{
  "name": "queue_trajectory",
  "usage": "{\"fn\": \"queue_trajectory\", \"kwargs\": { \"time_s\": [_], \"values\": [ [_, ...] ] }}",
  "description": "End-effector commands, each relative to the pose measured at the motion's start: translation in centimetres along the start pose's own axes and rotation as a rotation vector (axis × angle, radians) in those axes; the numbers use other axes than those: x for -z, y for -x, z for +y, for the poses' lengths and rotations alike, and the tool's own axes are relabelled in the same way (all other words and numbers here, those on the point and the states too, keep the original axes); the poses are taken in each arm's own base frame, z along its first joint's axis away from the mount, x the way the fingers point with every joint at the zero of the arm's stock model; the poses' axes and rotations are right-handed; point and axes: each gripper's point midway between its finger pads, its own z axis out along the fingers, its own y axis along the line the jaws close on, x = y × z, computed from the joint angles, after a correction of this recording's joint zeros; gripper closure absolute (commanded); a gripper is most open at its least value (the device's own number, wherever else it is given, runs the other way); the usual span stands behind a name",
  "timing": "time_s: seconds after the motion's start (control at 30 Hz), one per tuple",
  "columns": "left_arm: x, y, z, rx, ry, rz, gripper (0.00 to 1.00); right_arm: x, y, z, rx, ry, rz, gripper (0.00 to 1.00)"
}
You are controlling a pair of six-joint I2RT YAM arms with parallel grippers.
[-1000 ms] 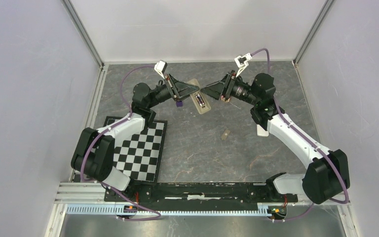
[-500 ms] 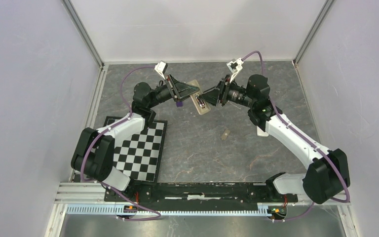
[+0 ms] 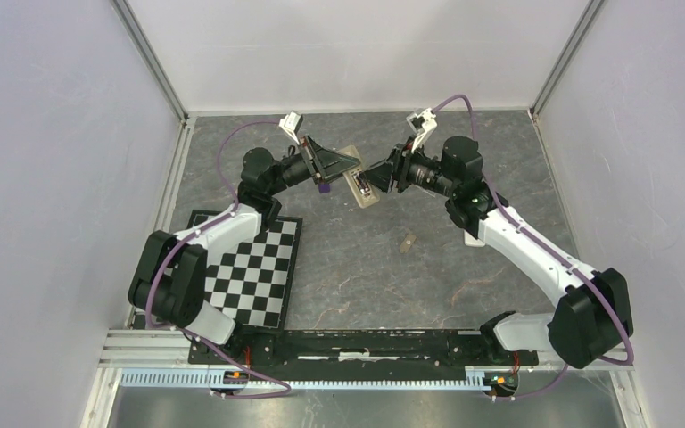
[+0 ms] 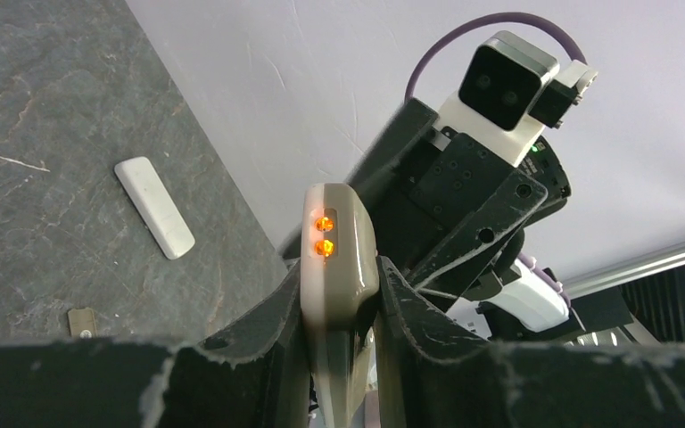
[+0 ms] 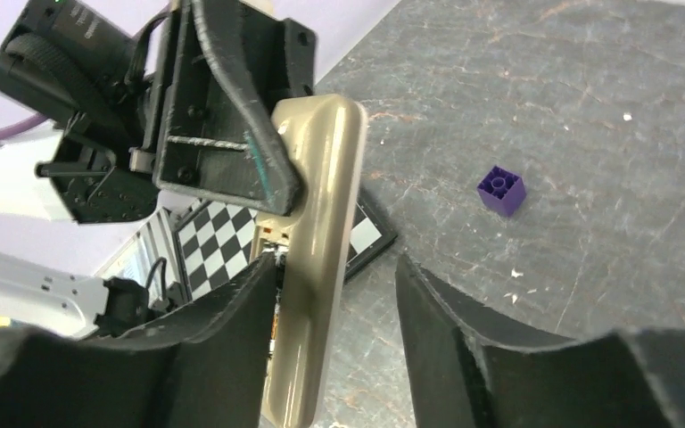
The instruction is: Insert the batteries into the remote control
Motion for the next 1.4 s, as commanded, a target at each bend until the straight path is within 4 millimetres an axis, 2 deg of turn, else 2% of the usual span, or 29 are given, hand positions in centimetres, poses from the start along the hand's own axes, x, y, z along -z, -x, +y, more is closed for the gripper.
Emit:
{"fn": "queue_trajectory", "kwargs": {
  "time_s": [0.0,0.07,0.1,0.17,0.23,0.37,0.43,0.53,0.63,0.73,0.9,1.0,1.17,1.3,1.37],
  "values": [
    [0.2,0.5,-2.3,-0.117,-0.045,-0.013,0.98,0.6,1.4,-1.3,0.052,-0.077,-0.026,0.31],
    [0.5,0.4,-0.7,-0.115,0.014,-0.027,0.98,1.2,2.4,-1.0,0.049,-0.07,-0.047,0.16],
    [0.7,0.3,0.2,-0.115,0.048,-0.033,0.98,1.6,2.9,-1.0,0.048,-0.073,-0.062,0.12],
    [1.0,0.2,1.9,-0.112,0.111,-0.047,0.98,2.4,3.4,-1.4,0.035,-0.091,-0.082,0.07],
    [1.2,0.0,3.1,-0.109,0.148,-0.057,0.98,3.3,3.0,-2.7,0.007,-0.124,-0.085,0.05],
    [1.6,-0.1,4.2,-0.098,0.181,-0.074,0.98,5.2,0.0,-7.1,-0.054,-0.238,-0.037,0.07],
    [1.9,0.0,4.9,-0.099,0.221,-0.093,0.98,6.6,-1.8,-10.3,0.002,-0.397,0.024,0.08],
    [2.7,0.0,6.5,-0.086,0.295,-0.131,0.98,9.7,-5.5,-15.0,0.052,-0.665,0.167,0.09],
    [2.7,-1.3,8.3,-0.065,0.362,-0.127,0.98,11.9,-8.5,-17.2,0.051,-0.8,0.249,0.09],
    [1.3,-3.8,9.8,-0.068,0.397,-0.07,0.98,12.9,-11.3,-17.7,0.023,-0.851,0.305,0.1],
    [-1.9,-8.5,13.6,-0.043,0.427,0.022,0.98,13.0,-15.1,-17.1,-0.032,-0.833,0.376,0.15],
    [-3.0,-9.6,15.9,-0.023,0.448,0.022,0.96,13.3,-16.6,-16.9,-0.056,-0.826,0.405,0.21],
    [-3.2,-10.9,18.9,-0.016,0.5,0.014,0.89,14.0,-17.9,-16.2,-0.081,-0.808,0.412,0.25],
    [-1.8,-12.2,20.9,0.016,0.549,0.018,0.83,14.2,-18.6,-16.0,-0.099,-0.798,0.422,0.25],
    [-0.9,-12.8,21.7,0.043,0.58,0.011,0.76,14.2,-18.7,-15.9,-0.1,-0.794,0.425,0.25]
  ]
}}
